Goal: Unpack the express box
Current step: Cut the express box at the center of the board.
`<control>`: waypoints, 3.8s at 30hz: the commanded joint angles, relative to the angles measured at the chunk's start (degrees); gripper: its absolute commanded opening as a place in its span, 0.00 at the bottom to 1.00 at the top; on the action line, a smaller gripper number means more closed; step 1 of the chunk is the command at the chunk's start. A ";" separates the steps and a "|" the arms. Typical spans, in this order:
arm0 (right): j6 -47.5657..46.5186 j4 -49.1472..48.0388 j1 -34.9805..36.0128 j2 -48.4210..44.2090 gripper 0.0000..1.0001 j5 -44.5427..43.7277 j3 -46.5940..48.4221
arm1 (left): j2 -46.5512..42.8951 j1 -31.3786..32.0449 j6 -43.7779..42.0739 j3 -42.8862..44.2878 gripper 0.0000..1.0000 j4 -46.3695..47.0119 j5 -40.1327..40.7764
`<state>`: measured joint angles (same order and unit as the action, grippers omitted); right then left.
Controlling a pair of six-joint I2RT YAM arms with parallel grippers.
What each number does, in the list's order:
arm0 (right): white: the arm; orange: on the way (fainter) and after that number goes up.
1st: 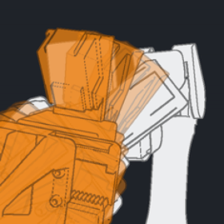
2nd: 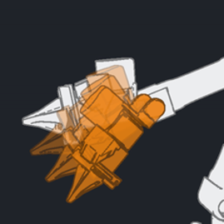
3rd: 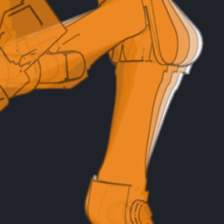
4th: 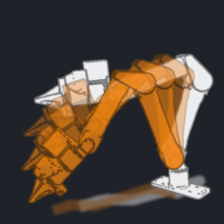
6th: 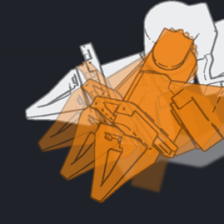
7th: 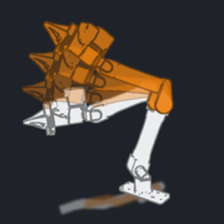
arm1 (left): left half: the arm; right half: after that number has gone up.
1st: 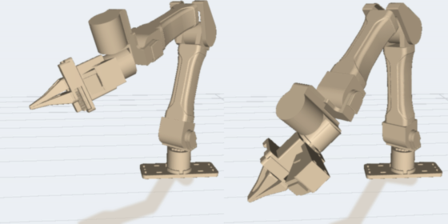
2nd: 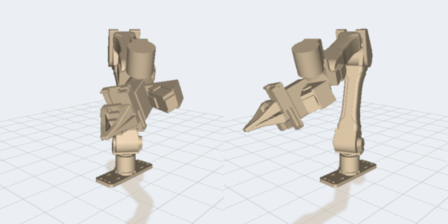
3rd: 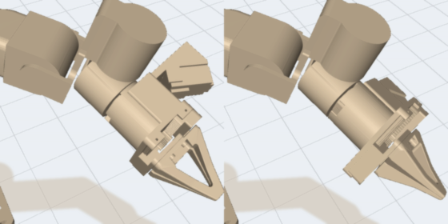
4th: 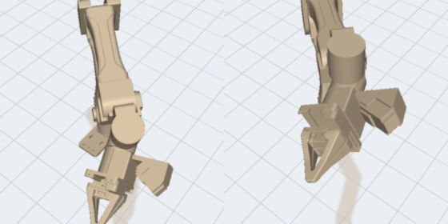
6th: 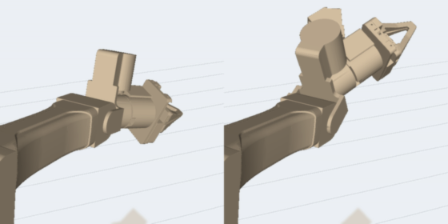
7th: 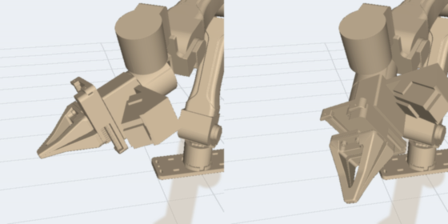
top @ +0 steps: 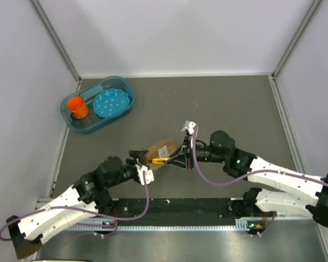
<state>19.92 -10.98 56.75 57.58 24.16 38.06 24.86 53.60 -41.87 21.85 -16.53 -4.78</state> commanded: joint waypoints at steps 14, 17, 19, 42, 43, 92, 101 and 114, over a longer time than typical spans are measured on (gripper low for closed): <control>-2.17 9.13 -0.15 3.86 0.00 4.31 5.70 | -1.13 0.10 0.38 0.48 0.29 4.23 -1.11; -2.43 10.72 -0.15 3.50 0.00 4.92 5.88 | -0.87 0.01 1.08 0.65 0.29 5.37 -0.32; -2.34 10.90 -0.15 3.68 0.00 5.28 5.71 | -0.43 0.01 1.35 0.92 0.29 5.72 -0.23; -2.78 13.54 0.47 3.67 0.00 6.86 8.51 | 1.07 -0.52 1.61 1.00 0.28 6.95 0.38; -2.78 13.27 0.38 4.81 0.00 6.86 8.69 | 0.98 -0.52 1.61 1.09 0.28 6.78 0.47; -0.67 5.88 5.91 1.22 0.00 -7.37 6.59 | 0.45 -2.98 4.95 1.71 0.25 7.04 -0.06; -0.67 8.96 5.83 1.04 0.00 -6.94 6.67 | 1.06 -3.33 4.69 2.15 0.25 7.04 -0.50; -1.29 8.78 5.91 10.18 0.00 -2.37 11.68 | 2.30 -3.33 3.99 2.15 0.25 8.10 -1.29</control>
<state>19.22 -3.14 61.71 64.79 18.09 47.75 26.76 50.33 -37.71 21.85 -16.80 -5.15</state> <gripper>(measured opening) 0.117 0.765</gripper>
